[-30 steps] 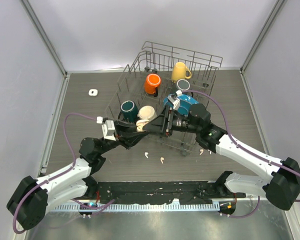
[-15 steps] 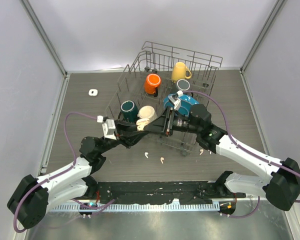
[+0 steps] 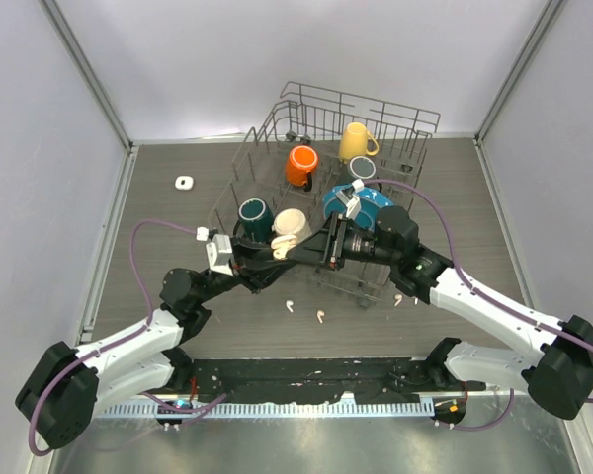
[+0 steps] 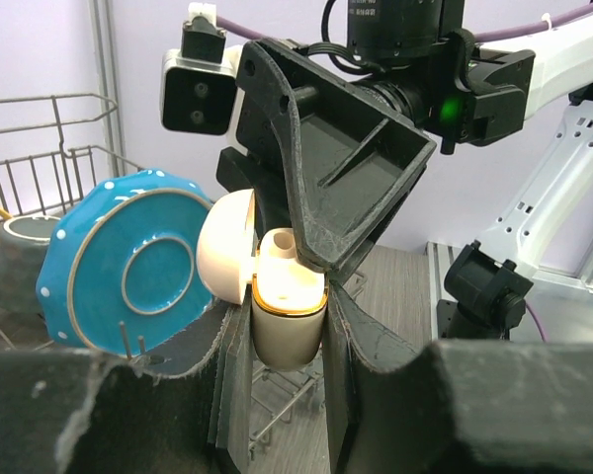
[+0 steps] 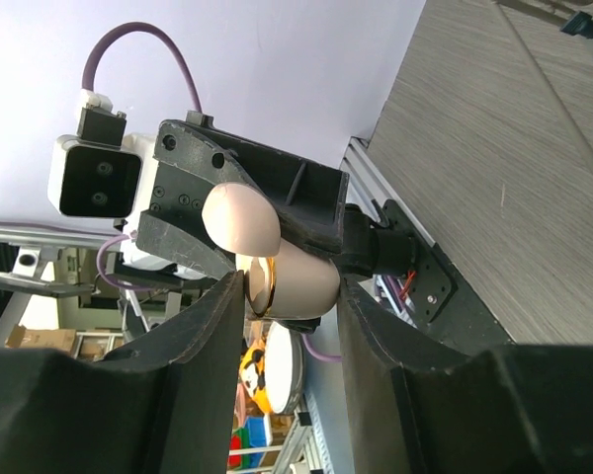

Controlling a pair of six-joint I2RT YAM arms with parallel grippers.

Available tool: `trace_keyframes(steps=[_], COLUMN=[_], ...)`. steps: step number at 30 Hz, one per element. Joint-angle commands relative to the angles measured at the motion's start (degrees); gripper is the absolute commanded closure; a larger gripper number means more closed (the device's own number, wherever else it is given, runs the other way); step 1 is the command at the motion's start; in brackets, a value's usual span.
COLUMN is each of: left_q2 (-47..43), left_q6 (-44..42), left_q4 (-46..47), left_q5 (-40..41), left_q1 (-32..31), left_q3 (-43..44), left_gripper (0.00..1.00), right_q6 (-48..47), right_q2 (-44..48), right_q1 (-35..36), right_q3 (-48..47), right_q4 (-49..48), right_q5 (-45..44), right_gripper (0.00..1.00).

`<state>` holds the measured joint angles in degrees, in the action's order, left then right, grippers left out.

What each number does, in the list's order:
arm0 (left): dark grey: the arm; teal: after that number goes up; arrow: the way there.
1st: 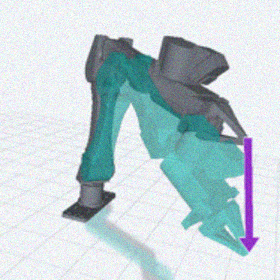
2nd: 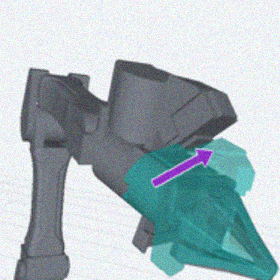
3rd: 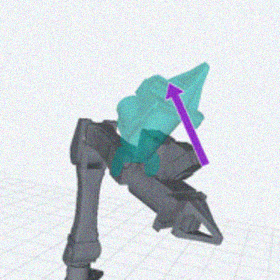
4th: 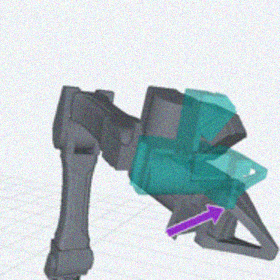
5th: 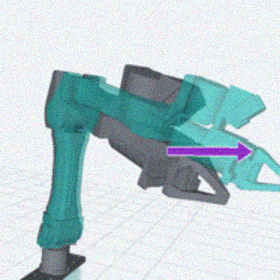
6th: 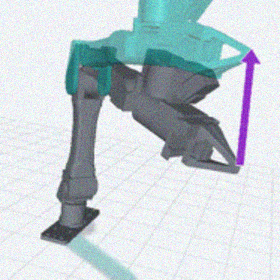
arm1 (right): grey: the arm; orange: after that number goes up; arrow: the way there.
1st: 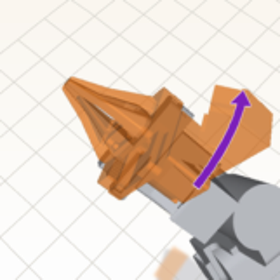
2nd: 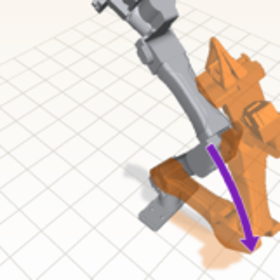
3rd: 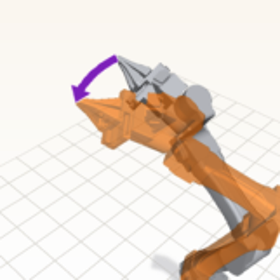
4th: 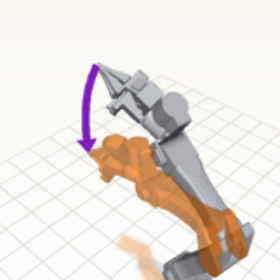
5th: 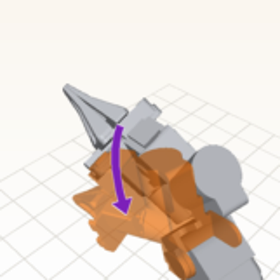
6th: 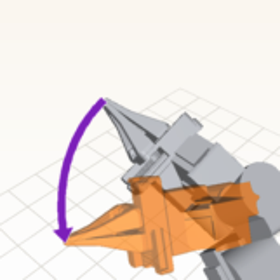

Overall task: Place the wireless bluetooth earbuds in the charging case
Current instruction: Pick up the earbud from the center of the board.

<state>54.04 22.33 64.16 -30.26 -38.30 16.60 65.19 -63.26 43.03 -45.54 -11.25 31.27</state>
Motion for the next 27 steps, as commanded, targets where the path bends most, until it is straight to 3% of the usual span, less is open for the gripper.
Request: trace_keyframes(steps=[1, 5, 9, 12, 21, 27], left_q2=[0.36, 0.36, -0.25, -0.87, -4.91, -7.72], left_q6=[1.14, 1.05, 0.79, 0.26, -2.11, -3.61], left_q4=[2.55, 2.55, 2.46, 2.55, -1.93, -8.61], left_q5=[-0.06, 0.20, 1.52, 2.48, 6.61, 7.67], left_q1=[-0.28, -0.28, -0.28, -0.28, -0.28, -0.19], left_q3=[2.56, 2.47, 1.77, 0.80, 0.09, 4.04], left_gripper=[1.00, 1.00, 1.00, 1.00, 1.00, 1.00], right_q6=[-4.63, -5.60, -9.10, -11.31, -21.50, -24.14], right_q2=[1.21, 1.48, 2.27, 3.76, 11.47, 18.79], right_q1=[0.48, 0.48, 0.39, 0.39, 0.22, 0.13], right_q3=[-2.98, -3.41, -4.55, -6.05, -12.55, -18.08], right_q4=[3.59, 4.56, 8.07, 12.45, 31.09, 49.72], right_q5=[-1.73, -1.91, -3.57, -6.38, -18.76, -45.38], right_gripper=[0.84, 0.78, 0.36, 0.19, 0.14, 0.14])
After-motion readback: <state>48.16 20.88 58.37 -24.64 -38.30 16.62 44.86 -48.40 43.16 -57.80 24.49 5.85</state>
